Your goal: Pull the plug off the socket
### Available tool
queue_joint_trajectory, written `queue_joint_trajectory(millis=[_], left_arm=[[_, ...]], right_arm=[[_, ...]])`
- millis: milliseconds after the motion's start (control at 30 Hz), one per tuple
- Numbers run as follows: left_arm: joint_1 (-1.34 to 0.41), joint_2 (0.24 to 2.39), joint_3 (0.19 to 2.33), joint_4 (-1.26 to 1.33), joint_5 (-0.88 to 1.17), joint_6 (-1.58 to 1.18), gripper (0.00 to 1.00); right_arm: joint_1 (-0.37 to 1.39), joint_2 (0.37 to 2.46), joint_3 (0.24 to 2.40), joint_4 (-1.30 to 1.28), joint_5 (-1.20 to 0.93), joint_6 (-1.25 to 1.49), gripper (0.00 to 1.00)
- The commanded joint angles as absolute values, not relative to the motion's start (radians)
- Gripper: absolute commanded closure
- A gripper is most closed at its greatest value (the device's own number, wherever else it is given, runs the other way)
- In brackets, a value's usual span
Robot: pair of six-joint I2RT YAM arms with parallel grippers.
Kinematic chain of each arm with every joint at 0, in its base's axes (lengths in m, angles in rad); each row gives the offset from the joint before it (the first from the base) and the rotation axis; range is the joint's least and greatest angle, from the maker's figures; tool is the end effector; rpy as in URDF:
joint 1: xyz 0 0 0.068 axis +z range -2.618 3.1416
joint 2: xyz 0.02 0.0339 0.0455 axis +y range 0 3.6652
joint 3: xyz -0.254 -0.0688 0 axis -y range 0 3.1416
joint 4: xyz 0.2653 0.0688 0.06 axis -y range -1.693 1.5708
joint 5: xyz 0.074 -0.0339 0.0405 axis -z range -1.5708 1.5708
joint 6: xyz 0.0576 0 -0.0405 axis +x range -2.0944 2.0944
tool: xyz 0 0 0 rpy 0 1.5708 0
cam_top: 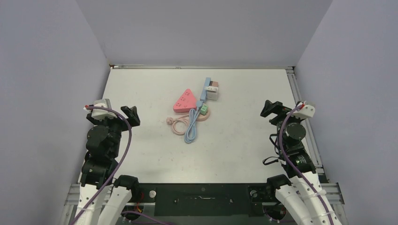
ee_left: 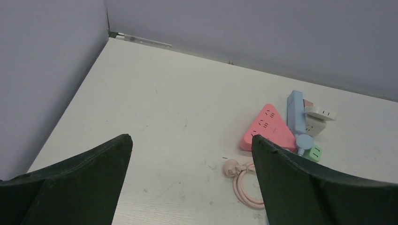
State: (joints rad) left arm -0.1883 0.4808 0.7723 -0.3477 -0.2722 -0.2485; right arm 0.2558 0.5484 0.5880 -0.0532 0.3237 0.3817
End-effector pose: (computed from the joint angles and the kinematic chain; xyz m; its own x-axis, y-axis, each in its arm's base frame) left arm 0.1610 -0.0149 0.3574 -0.0330 -0.2349 -0.9715 -0.0944 0.9684 -0.2309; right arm 0.1929 0.0315 0.3146 0.0130 0.3684 -0.9296 0.0678 0.9272 0.3684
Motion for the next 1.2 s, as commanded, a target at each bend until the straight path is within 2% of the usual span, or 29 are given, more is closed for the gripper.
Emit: queue_joint_trajectory(millis=[0,267,533,700,867,1000,1167], left_arm=[[-0.189,0.467,0.771,-0.328,-0.305,-0.229,0.04],[-0.188,0.427,0.722,-0.315,-0.363,-0.216,0.04],[-0.228,0.554,0.719,-0.299,-0.208,-0.165,0.04],[-0.366,0.763,0.775,-0.281,-0.112,-0.204,0.04],[-0.521,1.006,0.921,-0.235,-0.07,-0.226,0.04],[-0.545,1.217,1.023,-0.155,0.067,-0.318,0.04],[-0.577,1.438,1.108,-0.133,0.12,-0.361,0.03]], right_arm=[[0.253,0.535,0.583,-0.009,0.33,0.382,0.1],[0.253,0.537,0.565,0.022,0.305,0.383,0.1],[0.254,0.626,0.55,0.062,0.224,0.375,0.1],[0.282,0.741,0.515,0.127,0.161,0.405,0.1],[0.372,0.869,0.47,0.247,0.143,0.401,0.1],[0.411,0.954,0.43,0.343,0.113,0.408,0.08],[0.447,1.02,0.393,0.408,0.156,0.41,0.04]])
